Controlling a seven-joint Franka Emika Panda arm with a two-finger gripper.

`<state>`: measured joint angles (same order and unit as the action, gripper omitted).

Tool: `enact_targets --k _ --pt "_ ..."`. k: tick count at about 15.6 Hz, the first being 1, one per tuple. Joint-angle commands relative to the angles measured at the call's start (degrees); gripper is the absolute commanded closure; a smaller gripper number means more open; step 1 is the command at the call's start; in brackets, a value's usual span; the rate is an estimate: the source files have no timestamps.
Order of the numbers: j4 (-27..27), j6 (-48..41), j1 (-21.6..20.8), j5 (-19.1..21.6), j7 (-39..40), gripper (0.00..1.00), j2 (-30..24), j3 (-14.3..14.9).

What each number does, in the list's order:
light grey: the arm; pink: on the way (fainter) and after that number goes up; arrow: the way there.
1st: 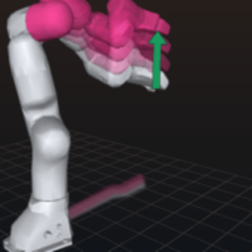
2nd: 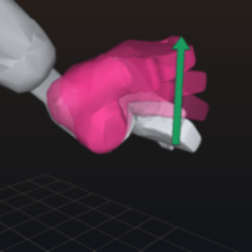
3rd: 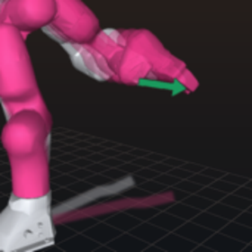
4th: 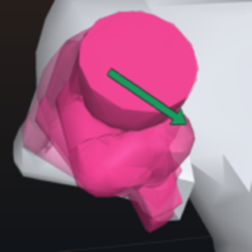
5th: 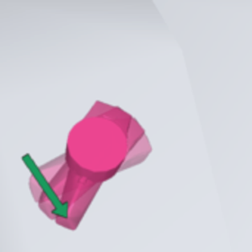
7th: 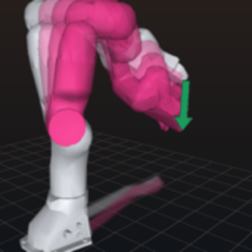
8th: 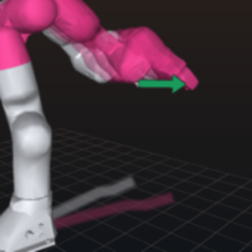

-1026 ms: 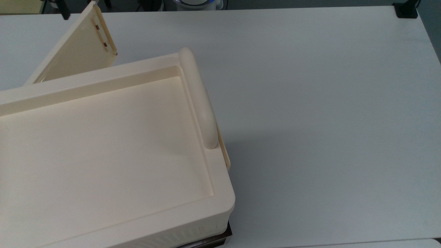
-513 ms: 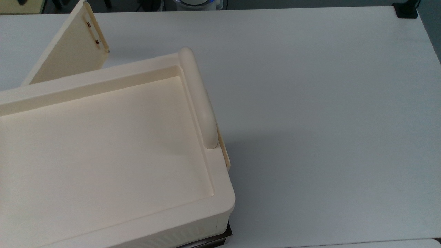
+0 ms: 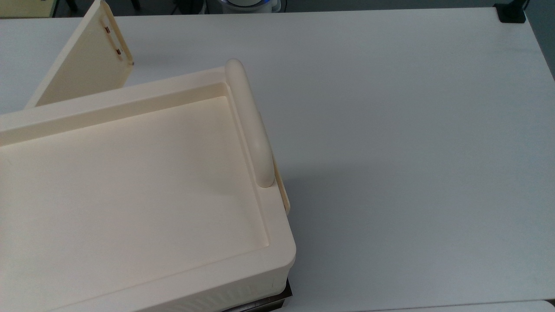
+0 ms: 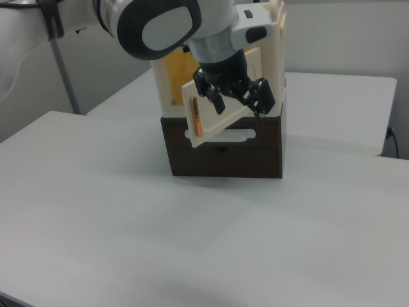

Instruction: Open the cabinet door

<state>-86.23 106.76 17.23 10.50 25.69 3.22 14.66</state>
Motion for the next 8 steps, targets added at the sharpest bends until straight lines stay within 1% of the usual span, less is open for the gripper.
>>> enact_targets --k 1,4,6,8 --pt "-0.43 0.29 -0.27 -0.21 0.33 0.00 -1.72 0.20" --pt "-0.52 -0.93 -1.32 0.22 -1.16 0.00 -4.09 -0.42" --pt "-0.34 -1.82 -3.51 0.75 -4.84 0.00 -4.27 -0.77" --pt "-0.34 -1.12 -6.32 0.75 -10.28 0.00 -4.01 -1.12"
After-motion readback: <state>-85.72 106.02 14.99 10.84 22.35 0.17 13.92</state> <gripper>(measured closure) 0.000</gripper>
